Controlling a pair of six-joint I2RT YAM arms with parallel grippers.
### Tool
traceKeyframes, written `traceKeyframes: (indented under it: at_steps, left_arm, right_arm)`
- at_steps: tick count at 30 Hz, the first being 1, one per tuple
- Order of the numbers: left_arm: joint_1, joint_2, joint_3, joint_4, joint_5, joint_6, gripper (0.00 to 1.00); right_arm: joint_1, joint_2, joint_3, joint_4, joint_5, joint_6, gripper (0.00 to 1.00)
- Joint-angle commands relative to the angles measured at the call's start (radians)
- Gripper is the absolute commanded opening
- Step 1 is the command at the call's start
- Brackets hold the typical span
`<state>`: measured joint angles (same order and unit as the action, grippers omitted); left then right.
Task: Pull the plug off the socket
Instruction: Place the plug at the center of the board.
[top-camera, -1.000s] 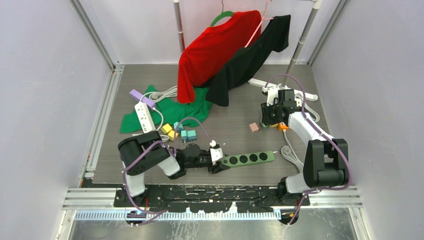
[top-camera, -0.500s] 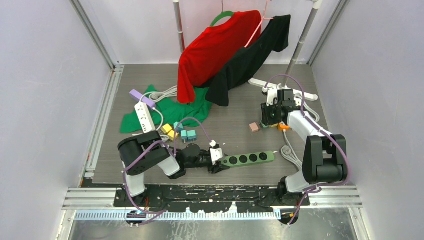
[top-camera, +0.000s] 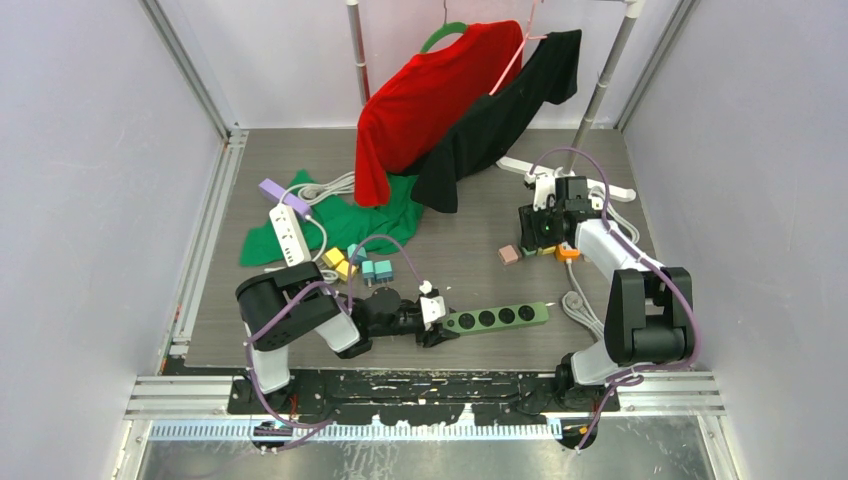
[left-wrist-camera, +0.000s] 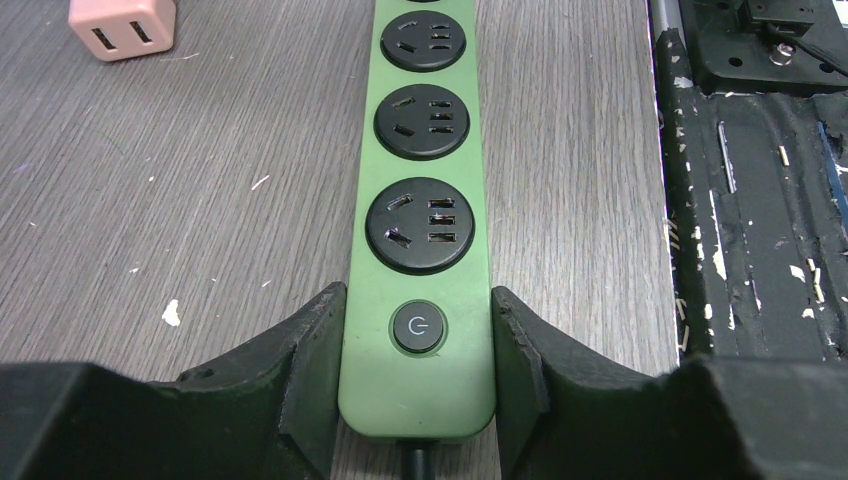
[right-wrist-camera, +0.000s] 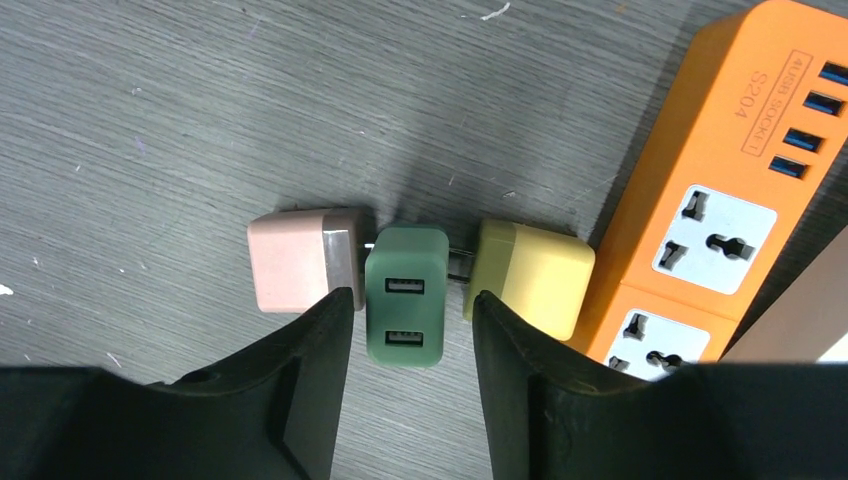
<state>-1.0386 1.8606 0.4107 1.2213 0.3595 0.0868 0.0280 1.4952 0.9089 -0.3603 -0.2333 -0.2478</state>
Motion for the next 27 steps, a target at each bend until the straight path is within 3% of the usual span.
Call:
traceKeyframes:
  at_steps: [1, 16, 27]
  left_arm:
    - [0.004, -0.009, -0.012, 0.028, 0.011, 0.016, 0.0]
    - [0.003, -0.007, -0.01, 0.027, 0.009, 0.016, 0.0]
    - [0.004, -0.005, -0.007, 0.025, 0.005, 0.014, 0.0]
  right_arm:
    - [-0.012, -0.025, 0.039, 0.014, -0.004, 0.014, 0.54]
    - [-0.028, -0.128, 0.028, 0.011, -0.034, -0.002, 0.59]
    - [-0.035, -0.237, 0.009, 0.0, -0.149, -0.038, 0.59]
